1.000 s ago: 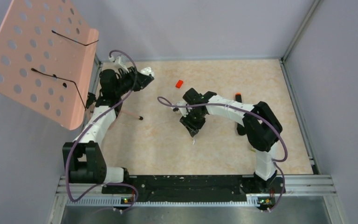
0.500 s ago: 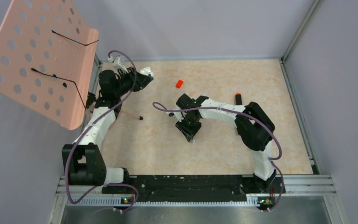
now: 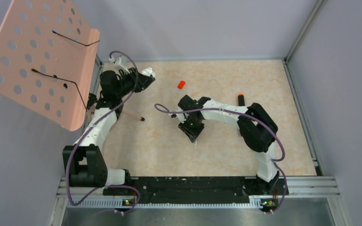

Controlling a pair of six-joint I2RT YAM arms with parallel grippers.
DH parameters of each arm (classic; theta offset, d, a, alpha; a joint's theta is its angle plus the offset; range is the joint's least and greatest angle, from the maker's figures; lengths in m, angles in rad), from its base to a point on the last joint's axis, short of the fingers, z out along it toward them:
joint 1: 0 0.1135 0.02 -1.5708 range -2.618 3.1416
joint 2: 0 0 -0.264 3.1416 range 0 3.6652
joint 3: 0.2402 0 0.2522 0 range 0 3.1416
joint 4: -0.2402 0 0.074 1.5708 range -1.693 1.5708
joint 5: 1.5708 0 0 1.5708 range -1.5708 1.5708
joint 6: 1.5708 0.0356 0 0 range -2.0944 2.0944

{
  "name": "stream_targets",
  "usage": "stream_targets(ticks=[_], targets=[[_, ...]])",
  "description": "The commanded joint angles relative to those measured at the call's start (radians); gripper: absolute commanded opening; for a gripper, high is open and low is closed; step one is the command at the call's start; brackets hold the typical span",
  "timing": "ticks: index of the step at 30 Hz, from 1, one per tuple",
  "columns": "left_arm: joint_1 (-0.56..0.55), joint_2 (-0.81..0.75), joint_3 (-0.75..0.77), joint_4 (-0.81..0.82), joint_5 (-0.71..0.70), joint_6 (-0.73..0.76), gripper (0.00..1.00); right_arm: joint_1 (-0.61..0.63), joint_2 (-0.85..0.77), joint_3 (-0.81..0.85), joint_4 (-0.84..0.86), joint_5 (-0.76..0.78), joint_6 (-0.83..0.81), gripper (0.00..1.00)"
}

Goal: Insert the wireless bluetooth earbuds into the charging case
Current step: Pick up the earbud from the center of the board.

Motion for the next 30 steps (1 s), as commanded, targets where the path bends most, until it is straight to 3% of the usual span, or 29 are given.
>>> stream_targets(ticks=[1,26,30], targets=[[0.007,-0.012,0.009,0.038,0.006,0.008,0.00,0.026,0.014,0.018,-0.017,0.028,0.006,0.35],[0.039,-0.027,0.002,0.045,0.007,0.009,0.00,0.078,0.009,-0.048,-0.003,0.115,-0.032,0.28],[0.039,-0.024,-0.001,0.049,0.012,0.009,0.00,0.081,0.016,-0.042,0.008,0.119,-0.046,0.19]])
